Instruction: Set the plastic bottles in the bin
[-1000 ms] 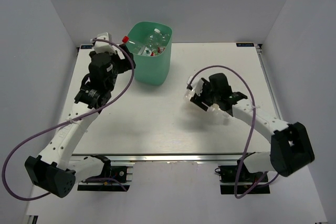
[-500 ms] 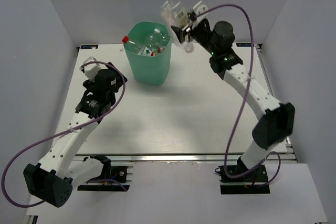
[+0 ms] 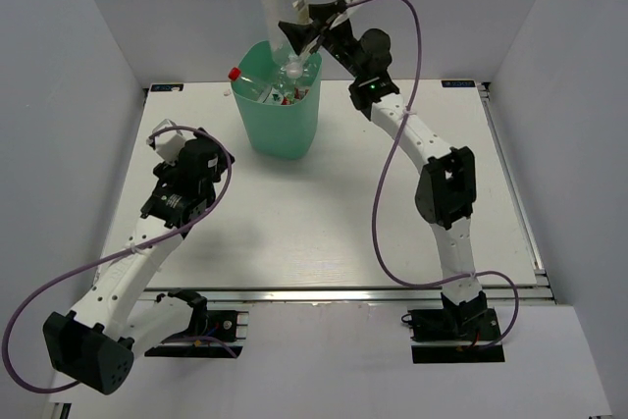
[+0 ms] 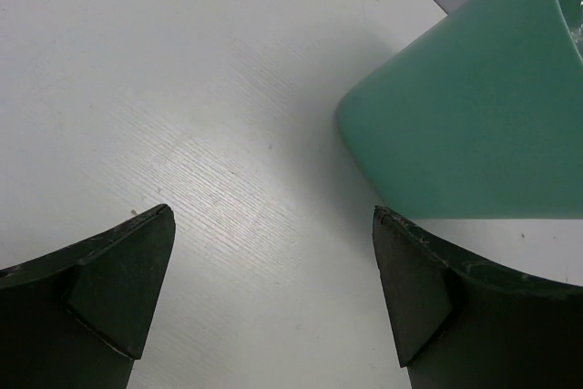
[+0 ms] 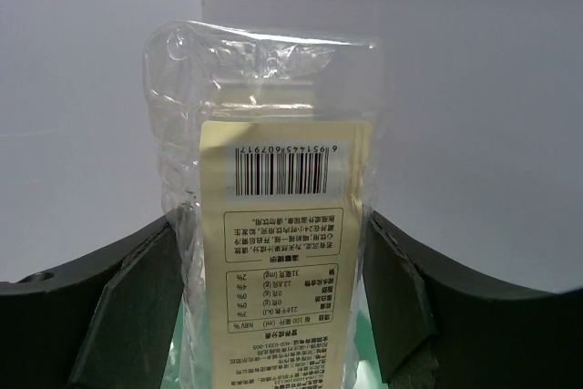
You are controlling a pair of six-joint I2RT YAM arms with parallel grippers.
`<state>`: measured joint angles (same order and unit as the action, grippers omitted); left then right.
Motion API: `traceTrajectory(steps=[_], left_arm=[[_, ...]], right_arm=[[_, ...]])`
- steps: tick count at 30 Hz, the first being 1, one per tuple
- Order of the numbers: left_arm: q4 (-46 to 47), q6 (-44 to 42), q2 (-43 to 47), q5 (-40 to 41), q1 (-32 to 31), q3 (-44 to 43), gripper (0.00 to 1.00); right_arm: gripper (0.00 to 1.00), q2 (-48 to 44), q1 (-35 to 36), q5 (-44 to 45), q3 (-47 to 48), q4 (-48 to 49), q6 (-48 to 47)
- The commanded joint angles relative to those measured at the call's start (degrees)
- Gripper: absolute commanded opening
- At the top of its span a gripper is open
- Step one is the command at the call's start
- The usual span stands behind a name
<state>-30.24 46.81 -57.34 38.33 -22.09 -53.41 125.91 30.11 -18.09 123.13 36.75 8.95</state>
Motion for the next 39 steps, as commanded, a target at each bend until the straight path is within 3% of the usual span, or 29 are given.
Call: traceTrajectory(steps=[1, 4, 6, 7, 8, 10, 23, 26, 28, 30, 31, 35, 39], left_arm=[[-1.05, 0.21, 0.65, 0.08, 0.29, -0.20, 0.98], [-1.58, 0.56, 1.35, 1.31, 0.29, -0.12, 0.98], [-1.40, 0.74, 1.71, 1.49, 0.29, -0.12, 0.98], [-1.05, 0.57, 1.79, 1.14, 0.29, -0.12, 0.98], [-0.79, 0.48, 1.71, 0.79, 0.29, -0.20, 0.98], [-0.61, 0.39, 1.27, 0.35, 0.29, -0.64, 0.98], [-1.23, -1.63, -3.56, 3.33, 0.99, -6.88, 0.98], [0.17, -5.14, -5.23, 0.53, 6.51, -7.68, 0.98], [2.37, -5.50, -5.76, -5.78, 14.39, -7.06, 0.98], [5.43, -6.54, -5.68, -12.01, 20.82, -5.31, 0.98], [6.41, -6.73, -5.59, -12.48, 21.99, -4.61, 0.98], [11.58, -6.99, -4.71, -15.55, 27.79, -0.74, 0.98], [15.72, -10.49, -4.36, -18.29, 28.94, 3.21, 0.98]], right_arm=[[0.20, 1.27, 0.65, -1.87, 1.33, 5.70, 4.05], [0.24, -1.00, 0.74, -2.21, -5.84, 5.87, 5.55], [0.40, -2.50, 0.83, -1.43, -9.47, 6.31, 5.38], [0.51, -3.73, 0.83, -0.82, -11.49, 6.31, 5.29], [0.69, -4.00, 0.83, -0.03, -11.68, 4.57, 5.29], [0.89, -4.53, 0.83, 0.33, -10.99, 2.46, 4.76], [0.89, -5.76, 0.39, 1.99, 1.58, -5.89, 1.69], [0.89, -10.05, -2.84, 5.34, -0.07, -13.36, 6.24], [0.89, -17.42, -5.83, 3.86, -11.11, -13.90, 11.60], [0.89, -26.44, -12.32, 1.04, -26.09, -13.29, 12.58], [0.89, -29.63, -12.35, 1.64, -31.23, -14.16, 11.89], [0.89, -43.35, -16.74, 17.27, -51.46, -25.92, 7.76], [0.89, -56.61, -17.01, 29.14, -70.89, -23.40, 8.54]])
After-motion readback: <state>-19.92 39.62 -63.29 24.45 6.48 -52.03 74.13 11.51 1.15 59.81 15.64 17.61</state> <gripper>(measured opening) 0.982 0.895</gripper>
